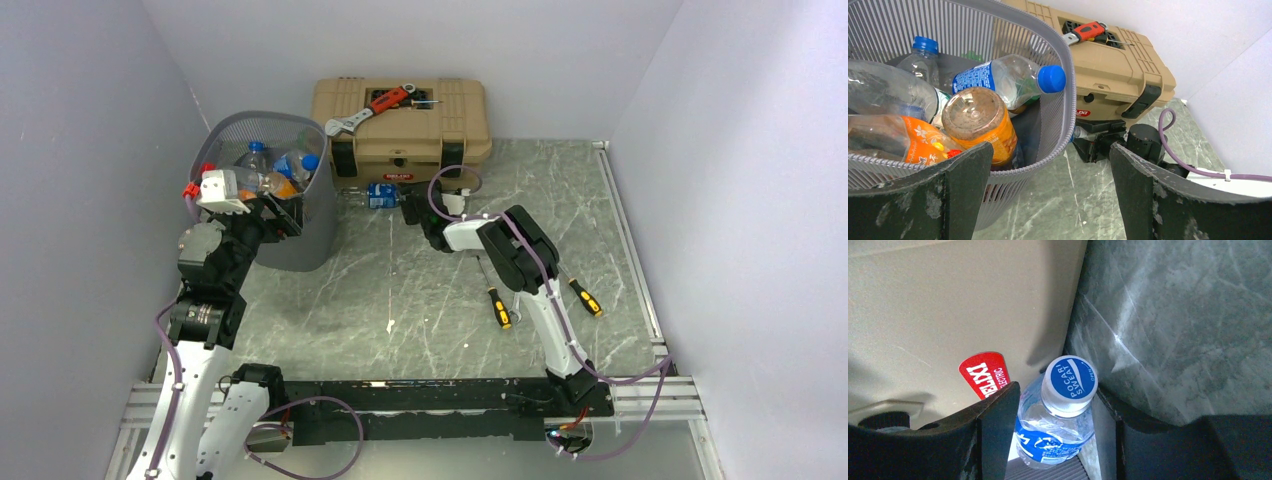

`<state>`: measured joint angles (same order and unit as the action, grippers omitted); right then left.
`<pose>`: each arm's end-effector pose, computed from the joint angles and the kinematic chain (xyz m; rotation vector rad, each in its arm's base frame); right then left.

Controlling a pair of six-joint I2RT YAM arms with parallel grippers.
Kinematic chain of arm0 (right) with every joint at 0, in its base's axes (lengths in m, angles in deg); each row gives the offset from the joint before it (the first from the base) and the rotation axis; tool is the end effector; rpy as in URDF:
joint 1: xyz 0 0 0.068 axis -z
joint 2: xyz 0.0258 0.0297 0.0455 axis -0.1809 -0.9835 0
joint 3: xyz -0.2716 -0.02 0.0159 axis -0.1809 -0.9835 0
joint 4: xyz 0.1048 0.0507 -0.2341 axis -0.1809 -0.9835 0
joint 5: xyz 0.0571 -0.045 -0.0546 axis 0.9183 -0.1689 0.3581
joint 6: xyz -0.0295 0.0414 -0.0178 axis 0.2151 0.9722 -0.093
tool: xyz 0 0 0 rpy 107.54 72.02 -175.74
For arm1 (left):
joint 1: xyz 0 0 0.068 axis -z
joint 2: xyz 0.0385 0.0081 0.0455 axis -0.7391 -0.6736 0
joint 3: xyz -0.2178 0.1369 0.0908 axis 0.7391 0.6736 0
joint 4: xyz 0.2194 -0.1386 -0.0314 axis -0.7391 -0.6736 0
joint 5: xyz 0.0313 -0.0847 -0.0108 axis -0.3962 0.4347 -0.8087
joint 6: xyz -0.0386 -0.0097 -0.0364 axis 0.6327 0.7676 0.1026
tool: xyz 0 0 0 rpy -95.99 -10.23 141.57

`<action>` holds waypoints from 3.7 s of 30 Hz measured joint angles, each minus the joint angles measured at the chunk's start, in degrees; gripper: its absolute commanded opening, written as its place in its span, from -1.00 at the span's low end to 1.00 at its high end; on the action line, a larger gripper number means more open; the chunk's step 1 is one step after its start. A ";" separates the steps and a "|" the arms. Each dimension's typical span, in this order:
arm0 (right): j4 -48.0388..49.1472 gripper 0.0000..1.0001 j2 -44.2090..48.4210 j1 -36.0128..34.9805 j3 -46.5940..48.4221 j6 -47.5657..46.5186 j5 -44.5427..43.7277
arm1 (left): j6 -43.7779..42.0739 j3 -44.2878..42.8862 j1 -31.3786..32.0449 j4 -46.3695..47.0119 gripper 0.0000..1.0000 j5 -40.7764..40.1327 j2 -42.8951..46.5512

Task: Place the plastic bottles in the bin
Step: Pick up the plastic bottle at the center of the board, then place the plastic bottle in the trash bin.

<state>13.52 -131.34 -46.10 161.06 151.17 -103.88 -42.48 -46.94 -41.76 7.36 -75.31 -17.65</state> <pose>0.4135 0.2821 0.0974 1.3518 1.7260 1.1208 0.1532 -0.0187 0.3714 -0.1597 1.5694 -0.4486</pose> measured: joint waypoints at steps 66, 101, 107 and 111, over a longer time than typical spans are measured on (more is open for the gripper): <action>-25.77 -1.00 82.27 2.19 -33.24 -76.67 38.58 | 13.79 -8.35 5.90 12.55 0.99 43.32 -20.02; -12.02 0.57 77.46 0.66 -31.91 -66.88 56.08 | 5.09 -8.81 32.98 14.45 -0.44 44.87 -28.79; -16.92 1.00 81.55 0.50 -31.87 -68.00 54.05 | 5.44 -8.39 32.83 15.28 -0.49 41.97 -27.41; -20.65 1.00 88.24 0.50 -32.02 -70.25 51.01 | 3.30 -8.70 32.83 12.35 -0.60 37.40 -23.04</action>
<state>-7.14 -43.10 -45.60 129.04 80.92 -52.86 -39.18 -55.64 -8.93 19.71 -37.91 -40.69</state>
